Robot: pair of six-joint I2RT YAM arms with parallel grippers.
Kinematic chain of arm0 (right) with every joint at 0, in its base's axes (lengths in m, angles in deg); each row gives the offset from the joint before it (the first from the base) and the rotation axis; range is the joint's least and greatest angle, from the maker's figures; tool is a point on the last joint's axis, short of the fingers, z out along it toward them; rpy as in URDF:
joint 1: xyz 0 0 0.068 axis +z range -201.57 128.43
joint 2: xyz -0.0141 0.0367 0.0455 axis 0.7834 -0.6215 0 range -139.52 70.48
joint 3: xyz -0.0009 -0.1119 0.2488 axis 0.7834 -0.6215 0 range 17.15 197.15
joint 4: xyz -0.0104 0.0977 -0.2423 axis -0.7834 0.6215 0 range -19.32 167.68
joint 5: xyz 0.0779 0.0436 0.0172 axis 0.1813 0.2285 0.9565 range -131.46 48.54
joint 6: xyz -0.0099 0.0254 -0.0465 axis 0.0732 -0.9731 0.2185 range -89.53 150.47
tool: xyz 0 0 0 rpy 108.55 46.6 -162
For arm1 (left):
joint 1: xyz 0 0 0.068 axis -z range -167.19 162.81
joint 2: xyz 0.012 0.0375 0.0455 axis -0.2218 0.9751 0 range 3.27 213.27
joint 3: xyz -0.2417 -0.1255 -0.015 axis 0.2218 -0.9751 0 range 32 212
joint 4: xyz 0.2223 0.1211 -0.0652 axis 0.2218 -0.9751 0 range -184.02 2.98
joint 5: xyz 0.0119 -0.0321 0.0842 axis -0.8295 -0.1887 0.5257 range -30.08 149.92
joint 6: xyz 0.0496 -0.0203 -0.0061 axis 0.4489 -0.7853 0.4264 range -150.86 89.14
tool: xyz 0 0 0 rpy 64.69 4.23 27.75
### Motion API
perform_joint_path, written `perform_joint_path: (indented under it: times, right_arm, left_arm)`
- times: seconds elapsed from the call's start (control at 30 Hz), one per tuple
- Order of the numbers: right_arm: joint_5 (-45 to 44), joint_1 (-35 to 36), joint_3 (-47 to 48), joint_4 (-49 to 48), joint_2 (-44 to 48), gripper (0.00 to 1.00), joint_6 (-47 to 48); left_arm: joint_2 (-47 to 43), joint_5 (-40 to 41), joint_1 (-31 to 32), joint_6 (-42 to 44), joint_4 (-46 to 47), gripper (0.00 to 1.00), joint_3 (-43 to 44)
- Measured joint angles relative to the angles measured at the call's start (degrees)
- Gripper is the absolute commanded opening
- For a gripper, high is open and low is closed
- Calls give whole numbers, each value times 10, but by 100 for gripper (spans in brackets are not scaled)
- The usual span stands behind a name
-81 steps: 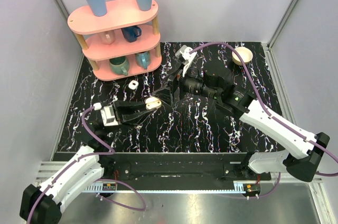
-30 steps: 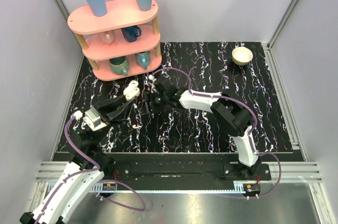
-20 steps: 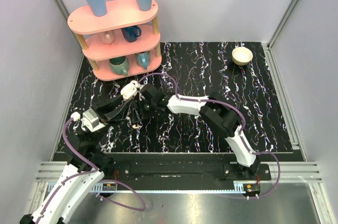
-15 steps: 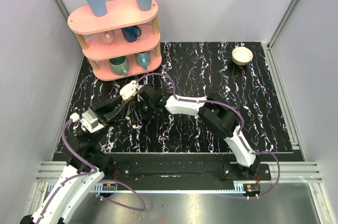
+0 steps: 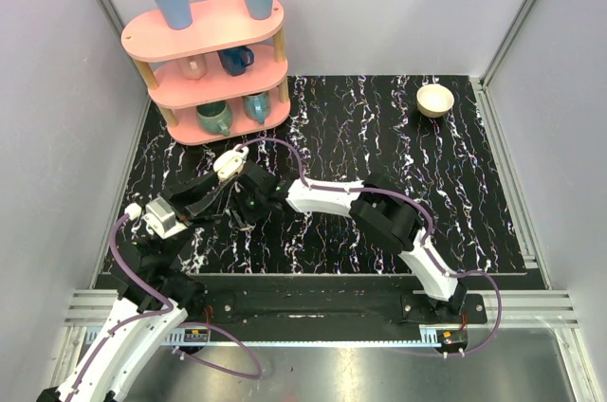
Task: Insert the wireless bluetooth earbuds into the charging case
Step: Pick up the left earbud from the center of the board.
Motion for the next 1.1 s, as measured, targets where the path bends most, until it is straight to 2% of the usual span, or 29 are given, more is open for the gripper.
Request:
perform_joint_path:
  times: [0.63, 1.1]
  right_arm:
    - [-45, 18, 4, 14, 0, 48, 17]
    - [-48, 21, 5, 19, 0, 50, 24]
  left_arm:
    - [-4, 4, 0, 4, -12, 0, 1]
    - [-4, 4, 0, 5, -12, 0, 1]
